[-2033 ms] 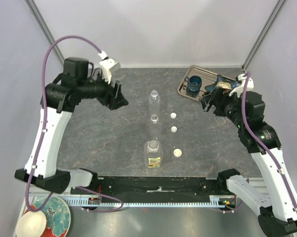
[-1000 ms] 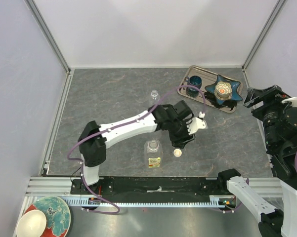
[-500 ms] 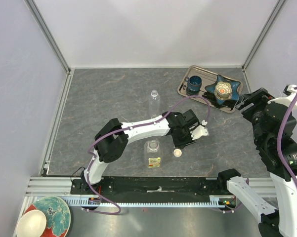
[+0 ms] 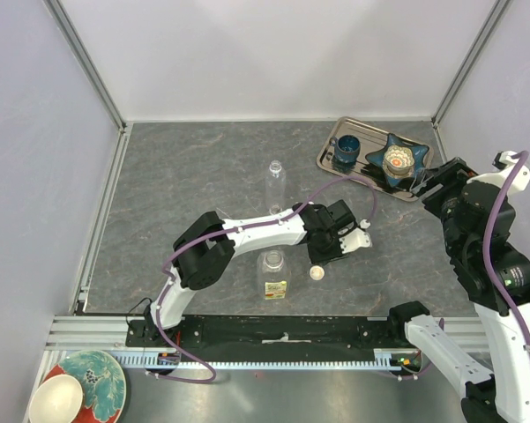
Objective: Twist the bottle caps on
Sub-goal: Pick up the bottle cap from the center of the board.
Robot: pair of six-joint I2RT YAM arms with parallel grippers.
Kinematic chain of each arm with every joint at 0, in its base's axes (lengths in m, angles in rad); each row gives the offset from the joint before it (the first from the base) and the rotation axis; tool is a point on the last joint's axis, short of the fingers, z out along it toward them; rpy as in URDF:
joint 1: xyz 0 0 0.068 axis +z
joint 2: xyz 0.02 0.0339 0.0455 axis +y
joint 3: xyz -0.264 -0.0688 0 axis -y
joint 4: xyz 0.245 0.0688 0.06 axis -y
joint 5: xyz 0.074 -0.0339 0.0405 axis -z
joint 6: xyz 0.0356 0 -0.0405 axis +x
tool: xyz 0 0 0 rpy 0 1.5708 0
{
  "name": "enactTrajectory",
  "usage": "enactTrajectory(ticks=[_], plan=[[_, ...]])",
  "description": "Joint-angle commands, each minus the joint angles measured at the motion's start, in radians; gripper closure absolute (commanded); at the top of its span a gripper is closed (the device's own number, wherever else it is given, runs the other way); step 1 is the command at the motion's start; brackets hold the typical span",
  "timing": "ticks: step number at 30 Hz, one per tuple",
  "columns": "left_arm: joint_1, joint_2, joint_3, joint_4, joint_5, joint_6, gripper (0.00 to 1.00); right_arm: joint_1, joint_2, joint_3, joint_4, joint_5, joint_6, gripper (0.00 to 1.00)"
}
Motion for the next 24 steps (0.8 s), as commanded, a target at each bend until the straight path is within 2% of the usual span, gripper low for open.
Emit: enactTrajectory(ticks=[1, 18, 22, 23, 24], plan=[[-0.007, -0.002, -0.021, 0.029, -0.017, 0.056, 0.62, 0.004, -0.001, -0.008, 0.047, -0.018, 0.017, 0.27], [-0.007, 0.008, -0.076, 0.065, -0.02, 0.076, 0.63, 0.002, -0.007, -0.043, 0.058, -0.035, 0.026, 0.28], [-0.007, 0.012, -0.09, 0.081, -0.028, 0.079, 0.79, 0.004, -0.013, -0.054, 0.062, -0.043, 0.028, 0.28], [-0.007, 0.012, -0.093, 0.087, -0.031, 0.079, 0.88, 0.004, -0.013, -0.056, 0.062, -0.044, 0.029, 0.28], [-0.007, 0.014, -0.094, 0.09, -0.033, 0.081, 0.92, 0.004, -0.013, -0.054, 0.062, -0.044, 0.029, 0.28]])
